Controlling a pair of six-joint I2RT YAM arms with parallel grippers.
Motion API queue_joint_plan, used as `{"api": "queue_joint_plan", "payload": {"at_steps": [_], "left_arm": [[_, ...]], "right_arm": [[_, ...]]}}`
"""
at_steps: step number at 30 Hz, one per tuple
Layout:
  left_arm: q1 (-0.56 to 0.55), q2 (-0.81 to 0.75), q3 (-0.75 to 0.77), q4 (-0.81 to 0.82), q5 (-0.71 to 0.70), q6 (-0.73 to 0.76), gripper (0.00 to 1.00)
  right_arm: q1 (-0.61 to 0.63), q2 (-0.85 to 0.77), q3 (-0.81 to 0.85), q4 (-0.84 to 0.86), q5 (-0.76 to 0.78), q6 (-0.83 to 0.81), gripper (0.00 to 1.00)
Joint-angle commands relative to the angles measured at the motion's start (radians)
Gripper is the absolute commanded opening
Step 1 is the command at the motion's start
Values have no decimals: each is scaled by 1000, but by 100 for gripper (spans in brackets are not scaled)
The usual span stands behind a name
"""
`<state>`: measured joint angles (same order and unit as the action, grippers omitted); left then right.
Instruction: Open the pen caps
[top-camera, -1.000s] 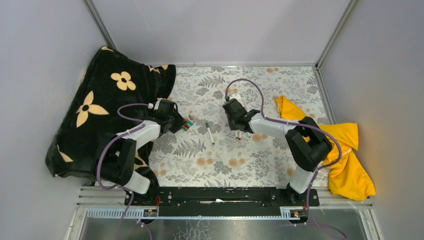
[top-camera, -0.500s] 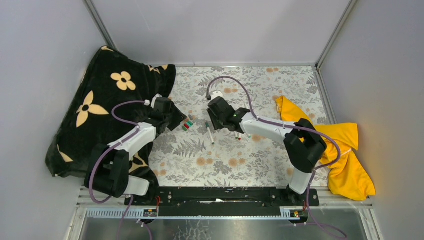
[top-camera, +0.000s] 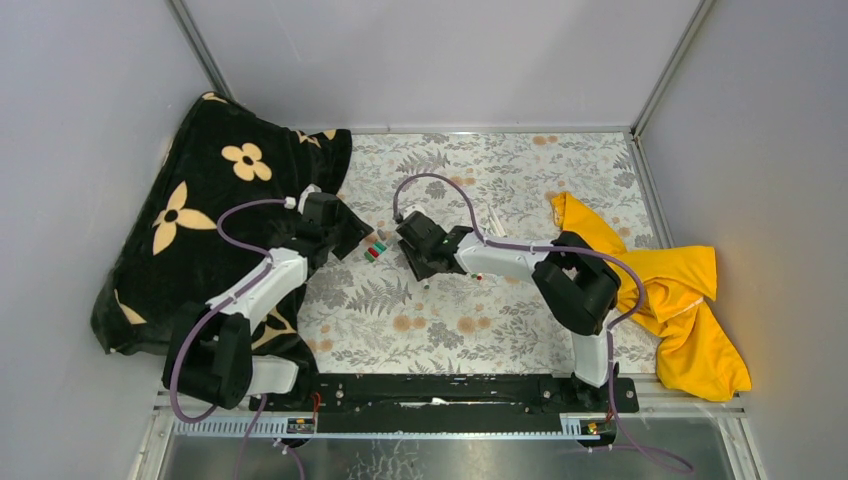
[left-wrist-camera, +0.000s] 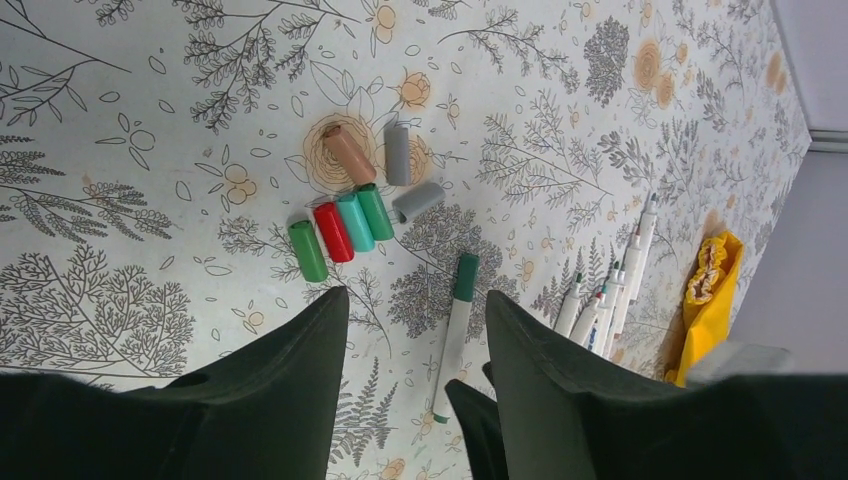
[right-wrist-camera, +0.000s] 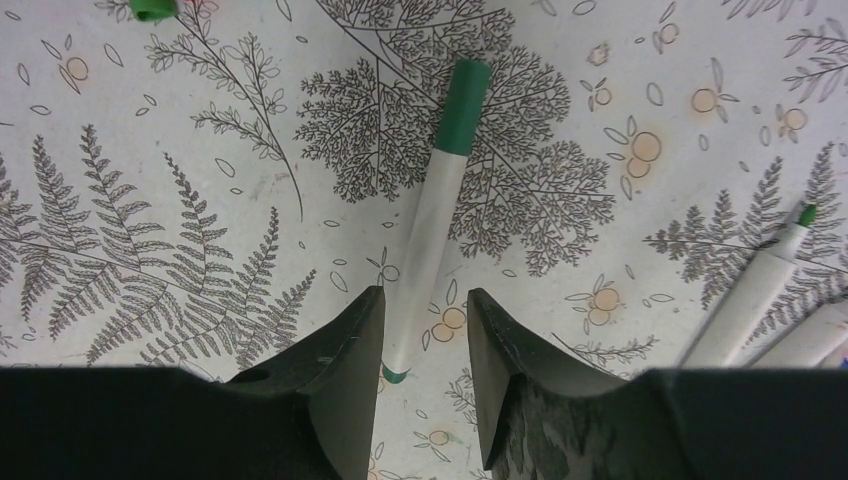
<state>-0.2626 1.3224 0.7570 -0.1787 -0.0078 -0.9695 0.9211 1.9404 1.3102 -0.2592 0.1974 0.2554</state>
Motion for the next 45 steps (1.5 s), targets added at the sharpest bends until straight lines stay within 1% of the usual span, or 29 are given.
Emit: {"api": "queue_joint_plan", "payload": {"at_steps": [1, 8, 10, 12, 15, 16, 17, 21, 23, 28, 32, 45], "left_arm": [[-6, -29, 22, 2, -7, -6, 60], [-6, -55, 12, 2, -22, -11, 60], [-6, -57, 11, 2, -26, -12, 60], [-6, -58, 11, 2, -31, -12, 60], [-6, -49, 10, 4, -32, -14, 61], [-6, -45, 10, 4, -31, -14, 61], [-6, -41, 11, 6, -28, -14, 61], [-4, -27, 12, 17, -8, -12, 63], [-4, -15, 11, 37, 28, -8, 64], [-6, 7, -16, 132, 114, -25, 64], [-22, 27, -16, 196, 169, -45, 64], [-118, 68, 37, 233, 173, -58, 64]], "right_arm": [[16, 25, 44, -9, -16, 27, 43], [21, 60, 44, -32, -16, 49, 43], [21, 71, 45, -45, -12, 57, 39], [21, 75, 42, -51, -9, 63, 29], [21, 59, 23, -39, -14, 69, 5], [20, 50, 15, -33, -14, 70, 1], [20, 39, 8, -29, -14, 68, 0], [19, -31, -27, 12, -19, 54, 0], [19, -77, -44, 32, -29, 43, 0], [18, -171, -51, 50, -63, 30, 0], [19, -202, -38, 51, -95, 30, 0], [19, -246, -41, 80, -121, 32, 0]]}}
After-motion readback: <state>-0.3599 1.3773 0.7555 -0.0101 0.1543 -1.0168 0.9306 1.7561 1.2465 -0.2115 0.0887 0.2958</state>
